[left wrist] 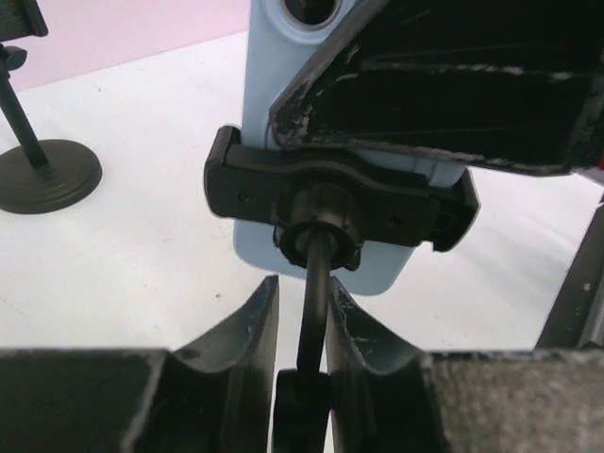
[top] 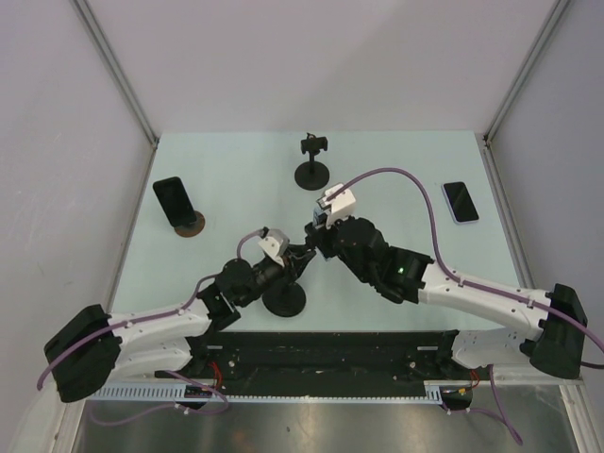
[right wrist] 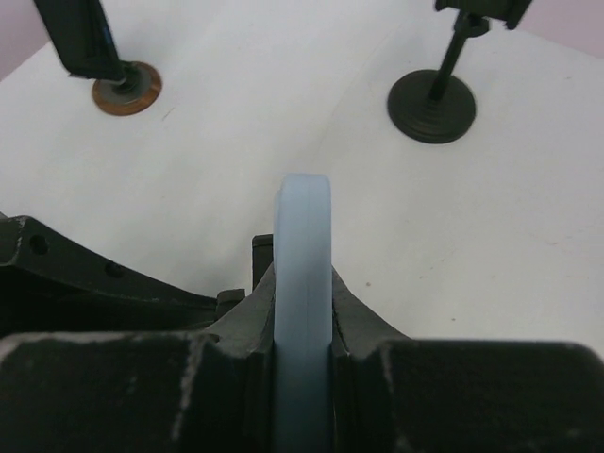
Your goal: Remove the phone from the phone stand
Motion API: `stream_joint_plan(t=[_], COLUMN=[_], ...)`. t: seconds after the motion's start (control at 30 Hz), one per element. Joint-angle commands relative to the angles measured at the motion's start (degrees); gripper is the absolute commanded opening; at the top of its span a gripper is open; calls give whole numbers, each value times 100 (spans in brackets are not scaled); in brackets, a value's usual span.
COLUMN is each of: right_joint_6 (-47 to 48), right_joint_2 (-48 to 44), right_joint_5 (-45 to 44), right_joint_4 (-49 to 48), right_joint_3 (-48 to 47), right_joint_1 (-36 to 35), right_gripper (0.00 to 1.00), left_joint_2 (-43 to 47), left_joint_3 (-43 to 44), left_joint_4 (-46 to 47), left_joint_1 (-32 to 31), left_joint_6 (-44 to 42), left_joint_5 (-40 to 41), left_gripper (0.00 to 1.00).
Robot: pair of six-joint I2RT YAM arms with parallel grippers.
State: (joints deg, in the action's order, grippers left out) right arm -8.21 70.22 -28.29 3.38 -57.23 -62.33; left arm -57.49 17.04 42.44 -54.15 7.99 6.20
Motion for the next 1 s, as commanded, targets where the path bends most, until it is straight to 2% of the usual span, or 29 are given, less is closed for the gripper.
stream_joint_plan(t=[0.0, 0.1, 0.13, 0.23, 0.37, 0.5, 0.6, 0.63, 0.73, 0.97], right_joint_6=[583, 636, 645, 610, 452, 267, -13, -101, -199, -471], right_joint_2=[-149, -35, -26, 1, -34, -122, -271, -359, -412, -412], right_joint_5=[-1037, -1266, -1292, -1293, -1170, -933, -548, -450, -229, 859], right_joint_4=[-274, -653, -724, -821, -856, -883, -848, -821, -786, -768], right_joint_3=[-8, 89, 150, 239, 353, 379, 371, 371, 371, 371], right_joint_1=[36, 36, 36, 19, 19, -43, -60, -78, -183, -219], right_gripper=[0, 0, 0, 0, 0, 0, 0, 0, 0, 0], left_joint_2=[-525, -921, -991, -1088, -1018, -1079, -1202, -1237, -1421, -1949], left_joint_3=[493, 687, 704, 608, 257, -33, -244, -332, -429, -350], left_joint_4=[230, 405, 493, 581, 626, 687, 809, 854, 1020, 1337], left_joint_1=[528, 607, 607, 607, 607, 607, 607, 607, 607, 599], left_joint_6=[-394, -395, -377, -281, -122, 132, 273, 299, 370, 510], left_joint_5=[93, -118, -171, -216, -119, -110, -110, -110, -92, -233], left_gripper=[34, 46, 54, 65, 69, 67, 58, 52, 44, 45])
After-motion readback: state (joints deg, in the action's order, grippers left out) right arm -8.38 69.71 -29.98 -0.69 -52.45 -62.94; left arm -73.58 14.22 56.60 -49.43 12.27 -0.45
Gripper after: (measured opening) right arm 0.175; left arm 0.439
